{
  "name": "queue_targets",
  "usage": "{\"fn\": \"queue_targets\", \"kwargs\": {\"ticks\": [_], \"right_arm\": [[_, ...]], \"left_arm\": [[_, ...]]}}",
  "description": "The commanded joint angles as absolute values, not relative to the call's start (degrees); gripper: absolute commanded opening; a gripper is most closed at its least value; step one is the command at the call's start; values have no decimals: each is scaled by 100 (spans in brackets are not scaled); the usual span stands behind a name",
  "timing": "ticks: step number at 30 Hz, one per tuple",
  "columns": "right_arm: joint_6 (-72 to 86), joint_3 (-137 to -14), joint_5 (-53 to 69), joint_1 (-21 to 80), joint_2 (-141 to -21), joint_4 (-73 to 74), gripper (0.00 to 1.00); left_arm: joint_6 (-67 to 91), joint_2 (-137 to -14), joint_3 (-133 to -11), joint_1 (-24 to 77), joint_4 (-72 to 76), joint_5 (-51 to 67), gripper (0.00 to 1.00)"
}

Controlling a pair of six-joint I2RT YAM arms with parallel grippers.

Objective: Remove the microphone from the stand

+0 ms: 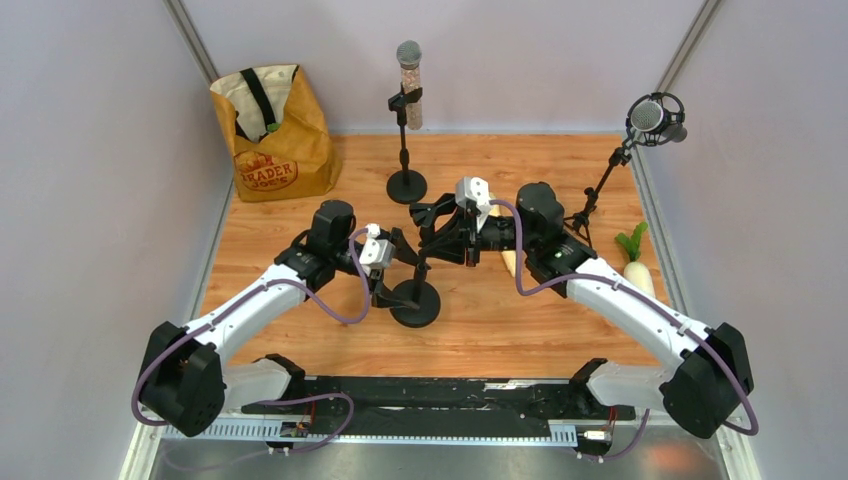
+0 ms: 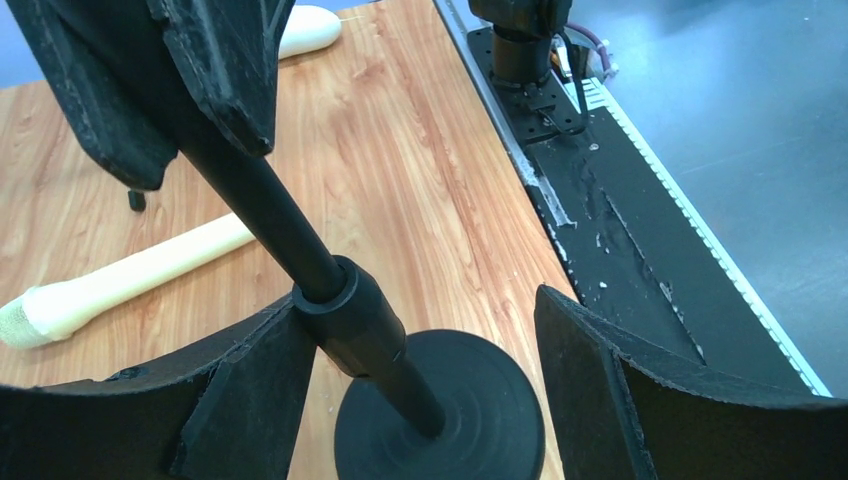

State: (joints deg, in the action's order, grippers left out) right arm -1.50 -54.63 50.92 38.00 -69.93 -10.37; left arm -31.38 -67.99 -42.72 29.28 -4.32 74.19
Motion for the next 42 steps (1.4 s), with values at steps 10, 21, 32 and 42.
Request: {"fn": "queue_targets", "kwargs": {"ticks": [10, 21, 32, 42], "right_arm": [[-896, -5344, 2981, 3489, -6609, -1617, 0], [-897, -5265, 2058, 3507, -6601, -1775, 0], [-897, -5186, 1450, 3498, -6548, -1933, 0], [-967, -5107, 1556, 3507, -6495, -2003, 0]], "left_arm": [[-3586, -6513, -4518, 2971, -1230, 8025, 84], [-3929, -6434, -4649, 2971, -1591, 7884, 84], [-3920, -6425, -4755, 2944, -1722, 8024, 84], [-3911, -6346, -4676, 2830, -1565, 7761, 84]]}}
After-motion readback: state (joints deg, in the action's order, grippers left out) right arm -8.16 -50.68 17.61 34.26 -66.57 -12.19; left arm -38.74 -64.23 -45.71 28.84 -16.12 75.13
